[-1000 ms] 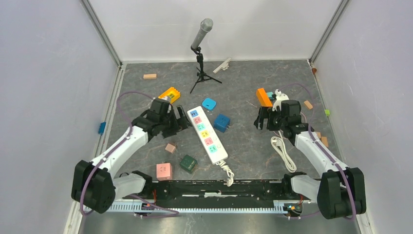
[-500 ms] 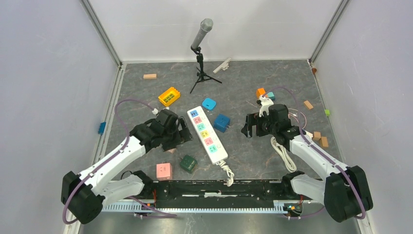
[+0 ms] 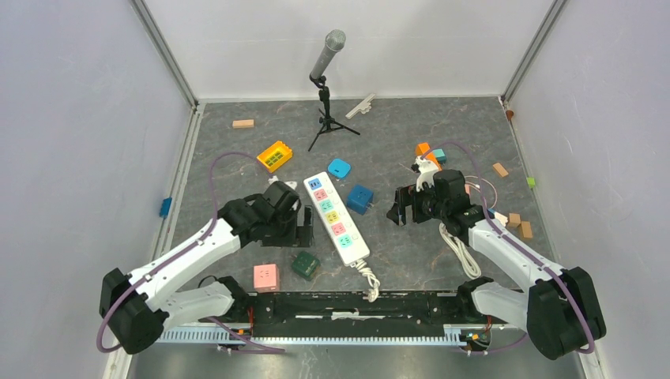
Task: Insert the plug
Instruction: Pick up the plug from the center of the board.
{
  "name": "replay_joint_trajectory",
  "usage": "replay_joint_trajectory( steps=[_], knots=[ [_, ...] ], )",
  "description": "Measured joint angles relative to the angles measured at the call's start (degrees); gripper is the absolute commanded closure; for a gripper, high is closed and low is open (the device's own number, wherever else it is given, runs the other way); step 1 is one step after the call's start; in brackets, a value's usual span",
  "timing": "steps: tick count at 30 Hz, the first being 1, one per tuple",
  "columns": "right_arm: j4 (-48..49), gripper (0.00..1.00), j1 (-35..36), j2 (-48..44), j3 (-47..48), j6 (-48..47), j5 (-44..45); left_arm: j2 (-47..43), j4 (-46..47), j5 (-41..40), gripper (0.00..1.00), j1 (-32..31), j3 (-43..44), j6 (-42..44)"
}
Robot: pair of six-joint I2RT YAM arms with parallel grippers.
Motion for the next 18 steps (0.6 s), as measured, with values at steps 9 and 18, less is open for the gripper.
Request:
replay_joint_trajectory(
  steps=[9,18],
  knots=[
    [-0.15,0.02,0.02,0.00,0.02,-1.22,-0.20,7.39,-1.95,-0.26,0.00,-9.53,10.84,15.78],
    [-1.70,0.02,0.02,0.00,0.02,-2.23,1.14,-0.57,3.17,0.35,0.00,-10.05,9.94,43.15]
  ],
)
